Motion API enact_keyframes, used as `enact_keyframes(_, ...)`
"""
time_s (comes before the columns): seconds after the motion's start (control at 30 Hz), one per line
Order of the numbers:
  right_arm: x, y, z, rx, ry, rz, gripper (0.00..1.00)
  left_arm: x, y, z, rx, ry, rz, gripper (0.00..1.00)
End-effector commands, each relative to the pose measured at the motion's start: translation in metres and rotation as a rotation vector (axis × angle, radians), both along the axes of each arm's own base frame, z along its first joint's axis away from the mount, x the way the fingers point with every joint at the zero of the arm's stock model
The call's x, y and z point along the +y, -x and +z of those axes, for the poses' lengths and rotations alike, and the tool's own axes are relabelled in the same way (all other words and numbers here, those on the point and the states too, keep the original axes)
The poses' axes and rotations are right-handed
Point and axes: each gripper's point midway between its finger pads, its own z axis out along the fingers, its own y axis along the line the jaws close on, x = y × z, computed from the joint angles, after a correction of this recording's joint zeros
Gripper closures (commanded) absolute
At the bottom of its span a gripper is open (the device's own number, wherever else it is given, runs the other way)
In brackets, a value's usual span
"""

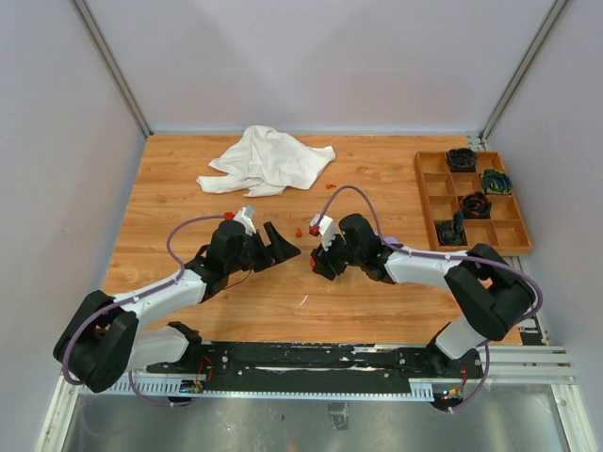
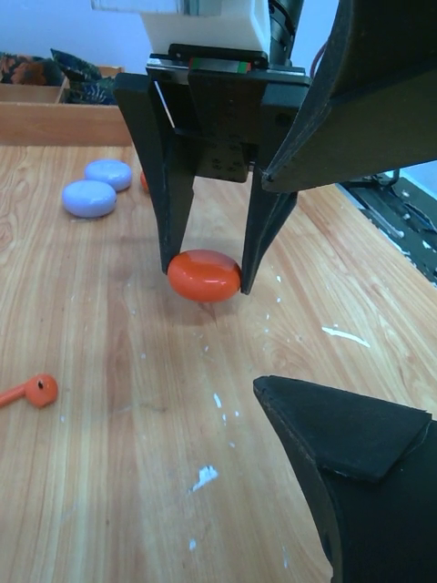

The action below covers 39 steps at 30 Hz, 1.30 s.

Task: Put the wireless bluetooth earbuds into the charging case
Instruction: Pick up the charging case at the center of the board.

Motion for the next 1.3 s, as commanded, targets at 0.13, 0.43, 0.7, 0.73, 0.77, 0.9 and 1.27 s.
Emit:
enact_keyframes(0.13,0.015,-0.007,0.059,-0.12,-0.272,-0.136,0.6,-0.024,-0.004,0.025,-0.095,0.088,-0.004,0.16)
enact_keyframes(0.43,0.017,0.0,0.085,-0.141,-0.432,-0.171,0.6,-0.043,0.002,0.037,-0.16,0.115,-0.045,0.25)
enact_keyframes(0.7,0.025,0.01,0.096,-0.132,-0.512,-0.13,0.6,-0.046,-0.003,0.046,-0.217,0.154,-0.017,0.35)
enact_keyframes(0.73,0.025,0.011,0.097,-0.131,-0.518,-0.126,0.61,-0.046,-0.004,0.046,-0.221,0.155,-0.016,0.36)
enact_keyframes(0.77,0.026,0.012,0.097,-0.131,-0.523,-0.122,0.61,-0.046,-0.004,0.046,-0.224,0.155,-0.015,0.38)
enact_keyframes(0.9,0.027,0.014,0.099,-0.13,-0.54,-0.111,0.61,-0.049,-0.005,0.044,-0.215,0.152,-0.023,0.39)
enact_keyframes(1.27,0.029,0.016,0.104,-0.138,-0.557,-0.095,0.61,-0.054,-0.004,0.042,-0.214,0.149,-0.044,0.51)
